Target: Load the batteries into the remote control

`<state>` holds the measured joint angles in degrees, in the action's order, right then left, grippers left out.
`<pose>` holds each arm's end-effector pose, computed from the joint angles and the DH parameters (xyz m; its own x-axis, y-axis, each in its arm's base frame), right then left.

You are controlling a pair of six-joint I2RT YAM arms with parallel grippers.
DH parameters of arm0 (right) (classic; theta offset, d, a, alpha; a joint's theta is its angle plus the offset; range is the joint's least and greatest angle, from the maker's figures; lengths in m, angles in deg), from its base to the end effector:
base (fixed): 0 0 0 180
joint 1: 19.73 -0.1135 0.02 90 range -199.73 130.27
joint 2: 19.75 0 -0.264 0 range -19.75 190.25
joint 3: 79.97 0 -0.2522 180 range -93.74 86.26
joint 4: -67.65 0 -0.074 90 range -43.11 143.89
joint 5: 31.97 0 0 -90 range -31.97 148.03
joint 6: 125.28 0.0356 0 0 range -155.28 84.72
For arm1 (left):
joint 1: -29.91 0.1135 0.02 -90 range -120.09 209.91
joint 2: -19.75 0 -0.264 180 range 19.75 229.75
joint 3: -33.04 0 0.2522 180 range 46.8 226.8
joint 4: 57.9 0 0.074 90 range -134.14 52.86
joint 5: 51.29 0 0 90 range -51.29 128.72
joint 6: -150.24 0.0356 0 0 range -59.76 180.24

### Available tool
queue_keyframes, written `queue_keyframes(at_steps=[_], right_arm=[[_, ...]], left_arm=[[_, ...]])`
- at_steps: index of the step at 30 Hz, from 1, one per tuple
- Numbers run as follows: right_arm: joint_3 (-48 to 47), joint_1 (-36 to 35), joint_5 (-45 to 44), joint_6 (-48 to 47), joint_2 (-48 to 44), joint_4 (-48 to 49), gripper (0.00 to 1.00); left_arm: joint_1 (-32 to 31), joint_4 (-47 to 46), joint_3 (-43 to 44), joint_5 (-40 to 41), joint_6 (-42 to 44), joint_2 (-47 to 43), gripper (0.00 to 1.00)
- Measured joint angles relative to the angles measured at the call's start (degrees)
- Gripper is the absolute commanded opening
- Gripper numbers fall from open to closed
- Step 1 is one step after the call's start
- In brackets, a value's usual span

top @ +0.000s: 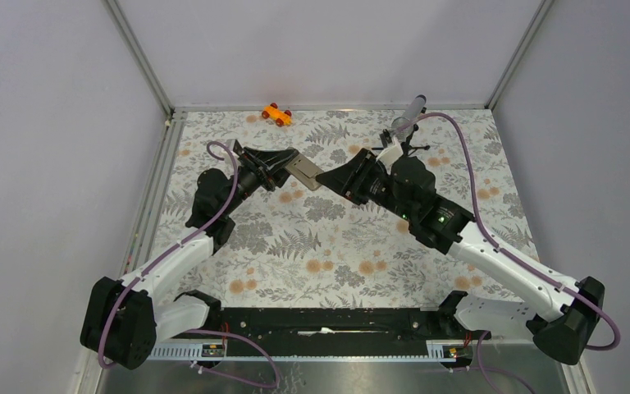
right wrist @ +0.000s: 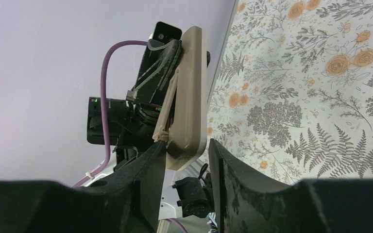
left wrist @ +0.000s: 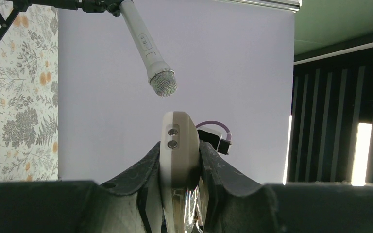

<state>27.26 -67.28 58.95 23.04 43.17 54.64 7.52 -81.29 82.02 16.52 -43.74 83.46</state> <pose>0.1735 0.1906 0.3857 -0.6566 0.5429 -0.5236 -0.3615 0.3828 0.8502 0.2286 -0.1087 0.3022 -0.7109 -0.6789 0.1836 -0.0335 -0.2281 -0.9731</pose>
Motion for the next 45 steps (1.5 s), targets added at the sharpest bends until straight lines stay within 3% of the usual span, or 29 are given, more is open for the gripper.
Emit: queue_keyframes(at_steps=[20, 25, 29, 36, 42, 45], right_arm=[[-1.2, 0.0, 2.0, 1.2, 2.3, -1.1, 0.51], [-1.0, 0.0, 2.2, 1.3, 1.9, -1.0, 0.71], [1.9, 0.0, 2.7, 1.7, -0.5, 1.7, 0.73], [3.0, 0.0, 4.3, 3.1, -0.3, 5.6, 0.64], [2.9, 0.0, 6.1, 5.3, 2.4, 6.9, 0.33], [2.6, 0.0, 6.7, 6.6, 2.6, 7.2, 0.31]], left_arm=[[0.0, -0.2, 0.0, -0.3, 1.9, 0.0, 0.00], [0.0, -0.2, 0.0, -0.3, 2.2, -0.7, 0.00], [0.0, -0.3, 0.0, -0.3, 2.4, -1.5, 0.00], [0.0, -0.2, 0.0, -0.3, 3.3, -1.8, 0.00], [0.0, 1.6, 0.0, -0.5, 5.3, -3.1, 0.00], [0.0, 1.8, 0.0, -0.5, 5.4, -3.4, 0.00]])
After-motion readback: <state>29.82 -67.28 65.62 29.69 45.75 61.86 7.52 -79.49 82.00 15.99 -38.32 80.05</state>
